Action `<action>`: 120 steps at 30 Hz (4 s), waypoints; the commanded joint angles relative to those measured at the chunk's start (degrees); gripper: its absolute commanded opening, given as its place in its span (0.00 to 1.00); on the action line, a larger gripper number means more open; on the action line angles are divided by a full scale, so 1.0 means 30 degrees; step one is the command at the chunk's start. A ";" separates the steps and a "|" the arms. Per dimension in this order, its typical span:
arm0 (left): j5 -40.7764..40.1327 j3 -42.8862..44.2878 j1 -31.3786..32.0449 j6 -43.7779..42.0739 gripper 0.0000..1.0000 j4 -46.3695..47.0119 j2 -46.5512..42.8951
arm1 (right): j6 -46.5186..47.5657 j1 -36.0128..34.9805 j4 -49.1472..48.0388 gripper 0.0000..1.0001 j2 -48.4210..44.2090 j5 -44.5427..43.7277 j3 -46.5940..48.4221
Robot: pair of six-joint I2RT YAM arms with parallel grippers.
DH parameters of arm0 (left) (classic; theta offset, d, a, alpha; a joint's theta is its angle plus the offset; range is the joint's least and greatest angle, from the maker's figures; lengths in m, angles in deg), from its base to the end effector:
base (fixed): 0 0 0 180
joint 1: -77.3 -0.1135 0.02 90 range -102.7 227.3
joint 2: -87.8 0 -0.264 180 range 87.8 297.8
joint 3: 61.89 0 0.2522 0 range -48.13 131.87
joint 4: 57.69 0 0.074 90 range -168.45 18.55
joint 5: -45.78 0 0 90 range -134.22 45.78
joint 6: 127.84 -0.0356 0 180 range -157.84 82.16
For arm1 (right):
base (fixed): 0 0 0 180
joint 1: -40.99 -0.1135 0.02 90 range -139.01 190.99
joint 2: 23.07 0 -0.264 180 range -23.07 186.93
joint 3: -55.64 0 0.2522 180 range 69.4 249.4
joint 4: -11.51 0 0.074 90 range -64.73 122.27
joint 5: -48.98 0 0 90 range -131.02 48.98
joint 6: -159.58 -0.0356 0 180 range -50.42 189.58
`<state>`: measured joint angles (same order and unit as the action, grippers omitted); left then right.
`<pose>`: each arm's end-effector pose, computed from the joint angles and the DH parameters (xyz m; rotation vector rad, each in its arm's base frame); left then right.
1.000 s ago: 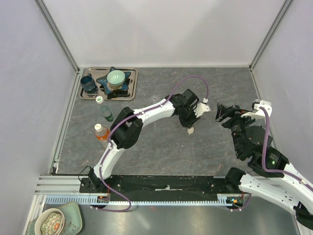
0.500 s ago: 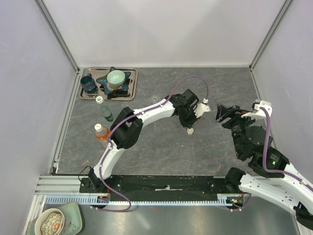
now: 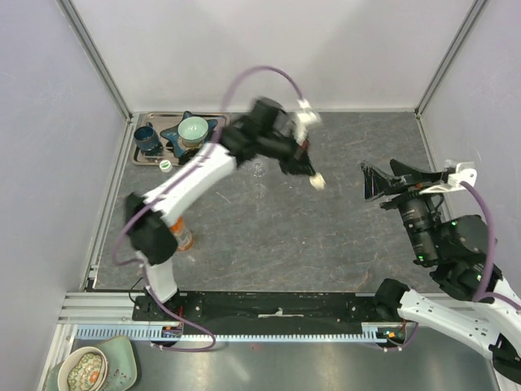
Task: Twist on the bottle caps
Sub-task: Adjust the bottle cap at the center of the board.
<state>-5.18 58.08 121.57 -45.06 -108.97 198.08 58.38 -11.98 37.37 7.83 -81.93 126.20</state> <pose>0.2966 -0.3205 0.3361 1.3391 1.9268 -1.1098 0.0702 0.0543 0.4341 0.1116 1.4003 0.4585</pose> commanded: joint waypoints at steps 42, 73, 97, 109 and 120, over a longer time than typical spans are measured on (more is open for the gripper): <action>0.9308 -0.4995 -0.3039 2.4966 0.02 1.7135 -1.1155 | 0.9886 -0.0039 -1.5193 0.78 0.5844 2.0314 -0.0708; 0.8752 -0.6254 -0.3038 2.5406 0.02 1.7926 -1.1418 | 0.9710 -0.1356 -1.7803 0.59 0.6869 1.9817 -0.0827; 0.8605 -0.6166 -0.3361 2.5757 0.02 1.8101 -1.1945 | 1.2816 -0.3496 -1.5839 0.49 0.6782 1.6243 -0.0621; 0.8722 -0.6693 -0.3594 2.3770 0.13 1.7403 -1.2355 | 1.2201 -0.3554 -1.5752 0.33 0.6402 1.6154 -0.0095; 0.3433 -0.6573 -0.7198 0.4490 0.99 0.4572 -1.1770 | 1.1528 -0.3554 -1.2208 0.29 0.3678 1.5482 0.0873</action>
<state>19.57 38.12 101.40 3.53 -75.53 162.87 94.69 -22.52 -2.24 22.08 -33.67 126.29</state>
